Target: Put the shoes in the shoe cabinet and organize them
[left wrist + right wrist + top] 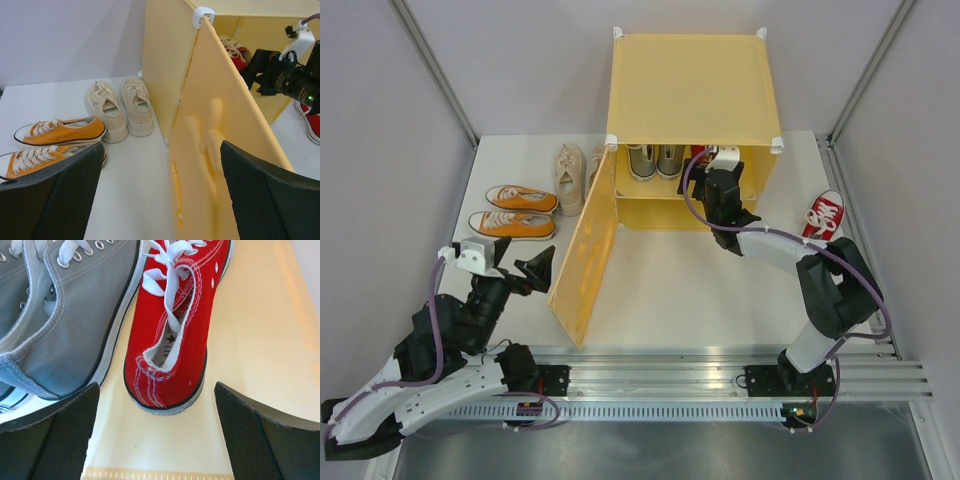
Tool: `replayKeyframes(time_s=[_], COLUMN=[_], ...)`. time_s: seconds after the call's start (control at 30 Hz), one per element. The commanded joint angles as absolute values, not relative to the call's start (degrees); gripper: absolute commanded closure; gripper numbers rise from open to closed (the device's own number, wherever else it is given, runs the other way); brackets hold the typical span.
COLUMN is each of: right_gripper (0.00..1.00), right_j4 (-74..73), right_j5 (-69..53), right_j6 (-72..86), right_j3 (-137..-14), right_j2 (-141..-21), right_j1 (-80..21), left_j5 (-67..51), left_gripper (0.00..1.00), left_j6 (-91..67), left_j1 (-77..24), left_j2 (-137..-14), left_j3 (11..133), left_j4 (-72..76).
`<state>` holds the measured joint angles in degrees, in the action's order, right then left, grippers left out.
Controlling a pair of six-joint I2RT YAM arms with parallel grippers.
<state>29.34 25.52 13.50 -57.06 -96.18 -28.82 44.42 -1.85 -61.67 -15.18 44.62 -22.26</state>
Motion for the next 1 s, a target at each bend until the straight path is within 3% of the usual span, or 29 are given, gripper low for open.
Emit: replayKeyframes(time_s=[0.0,0.27,0.57,0.67,0.77,0.97], right_gripper=[0.02,0.02,0.02,0.04,0.13,0.17], right_j4=[27.60,23.30,18.03,13.98,7.67,1.24], right_j5=[25.66,24.52,19.34,19.59,23.89,31.44], right_j6=[15.73,16.61,17.23,18.54,21.08,24.25], right_j3=[-57.22,-53.62,-44.40,-41.24,-37.72,-28.85], right_j2=[-92.21,-86.23,-69.72,-62.88,-54.89,-37.22], right_j1=[-29.09,-29.18,-29.27,-29.27,-29.09,-29.09], left_j5=[45.00,46.14,47.72,48.08,48.08,47.55], left_gripper=[0.00,0.00,0.00,0.00,0.00,0.00], left_j6=[-3.16,-2.99,-2.72,-2.72,-2.81,-3.08], left_j1=[-61.44,-61.44,-61.44,-61.44,-61.44,-61.44], left_j2=[-14.50,-14.68,-14.50,-14.41,-14.41,-14.85], left_j3=[45.44,45.26,45.18,45.18,45.09,45.00], left_j4=[-21.97,-21.97,-21.89,-21.97,-21.88,-21.88])
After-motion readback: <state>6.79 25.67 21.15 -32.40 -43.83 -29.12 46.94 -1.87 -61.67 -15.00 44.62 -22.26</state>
